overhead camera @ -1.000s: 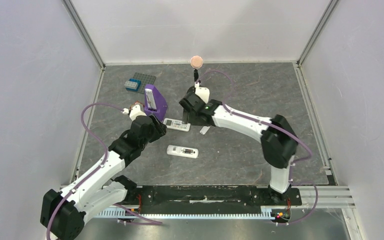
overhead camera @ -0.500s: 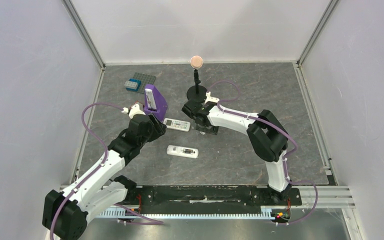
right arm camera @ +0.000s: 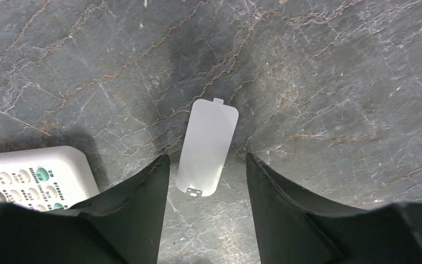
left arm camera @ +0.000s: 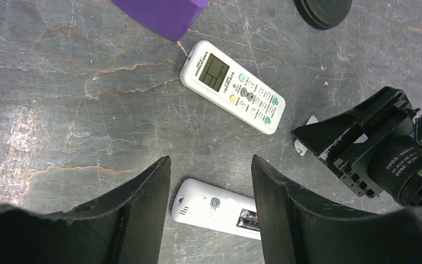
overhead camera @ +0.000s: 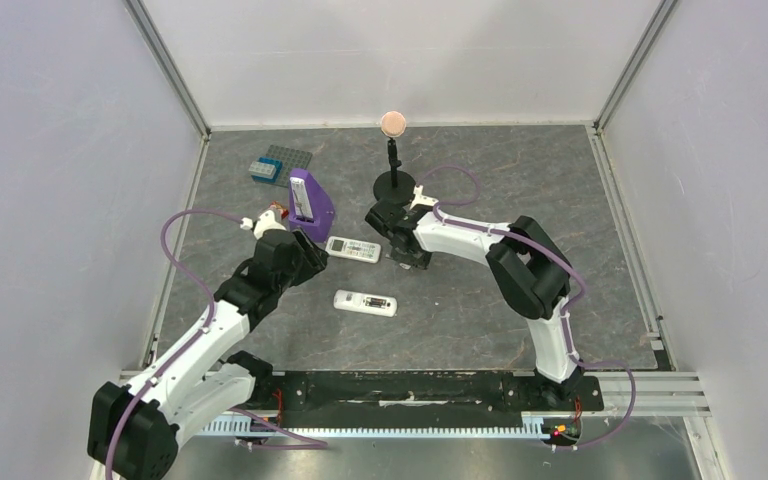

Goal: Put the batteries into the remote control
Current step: Pick up the battery cover at the center of the board.

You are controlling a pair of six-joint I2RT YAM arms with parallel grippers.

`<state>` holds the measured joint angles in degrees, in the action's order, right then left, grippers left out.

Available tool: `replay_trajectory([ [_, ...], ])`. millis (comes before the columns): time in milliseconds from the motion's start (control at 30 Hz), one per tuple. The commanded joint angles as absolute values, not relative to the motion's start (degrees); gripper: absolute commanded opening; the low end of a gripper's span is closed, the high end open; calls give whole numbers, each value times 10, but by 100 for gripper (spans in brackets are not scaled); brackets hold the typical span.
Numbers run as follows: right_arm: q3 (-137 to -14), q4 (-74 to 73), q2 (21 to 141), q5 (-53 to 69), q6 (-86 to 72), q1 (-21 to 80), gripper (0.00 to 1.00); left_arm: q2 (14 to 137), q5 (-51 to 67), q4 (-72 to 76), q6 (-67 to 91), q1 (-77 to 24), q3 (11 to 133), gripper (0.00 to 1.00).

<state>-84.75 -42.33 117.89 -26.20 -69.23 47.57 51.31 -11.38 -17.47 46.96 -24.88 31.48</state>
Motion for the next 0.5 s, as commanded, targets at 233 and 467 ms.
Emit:
replay_trajectory([
  [233, -826, -409, 1182, -248, -700, 468, 32, 502, -104, -159, 448, -236, 313, 62],
  [467, -796, -387, 1122, -282, -592, 468, 17, 504, -84, -151, 446, -233, 312, 62],
])
